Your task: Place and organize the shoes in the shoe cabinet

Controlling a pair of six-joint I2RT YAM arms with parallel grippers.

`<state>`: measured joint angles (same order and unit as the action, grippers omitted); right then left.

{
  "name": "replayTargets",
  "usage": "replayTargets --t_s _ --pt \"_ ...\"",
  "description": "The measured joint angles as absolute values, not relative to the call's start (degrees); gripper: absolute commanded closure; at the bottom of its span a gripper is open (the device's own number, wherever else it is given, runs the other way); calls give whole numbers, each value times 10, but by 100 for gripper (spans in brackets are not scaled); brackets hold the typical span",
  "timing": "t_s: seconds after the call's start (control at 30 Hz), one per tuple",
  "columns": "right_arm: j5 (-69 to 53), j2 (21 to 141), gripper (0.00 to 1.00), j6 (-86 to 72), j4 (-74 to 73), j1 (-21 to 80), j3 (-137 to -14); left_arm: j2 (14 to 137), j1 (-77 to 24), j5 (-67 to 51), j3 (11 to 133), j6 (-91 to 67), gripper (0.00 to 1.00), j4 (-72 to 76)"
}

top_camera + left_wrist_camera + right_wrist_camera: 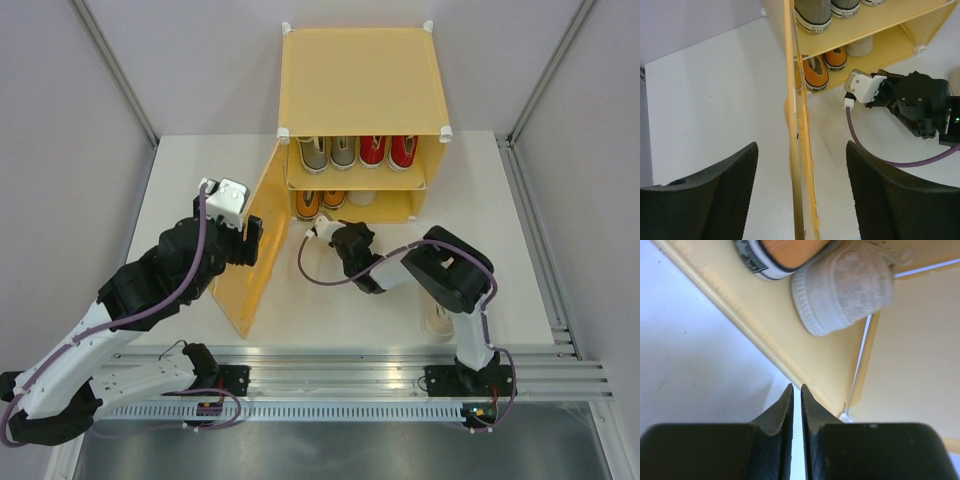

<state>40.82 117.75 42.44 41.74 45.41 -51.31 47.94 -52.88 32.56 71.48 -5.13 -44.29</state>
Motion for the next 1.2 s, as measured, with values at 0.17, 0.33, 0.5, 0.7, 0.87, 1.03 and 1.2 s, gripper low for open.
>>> replayTargets --t_s 0.17,0.33,0.5,0.7,0.87,1.03,1.2 --pt "389 1055 77 340 322 468 -496 479 -529 323 715 -52 14 -443" --pt "373 887 6 190 182 472 -499 472 -529 324 715 -52 6 -443" --pt "410 707 2 22 18 470 -502 443 -529 325 693 -52 2 -429" --pt "429 570 2 -197 -202 414 -518 403 -529 326 641 -53 1 -376" --pt "421 538 2 -318 -319 356 -493 384 -530 326 611 -54 1 -324" --pt "416 566 2 -407 -395 331 -438 371 -530 327 594 -57 1 -294" --pt "402 575 4 -454 -426 324 -408 359 -530 329 578 -58 1 -269"
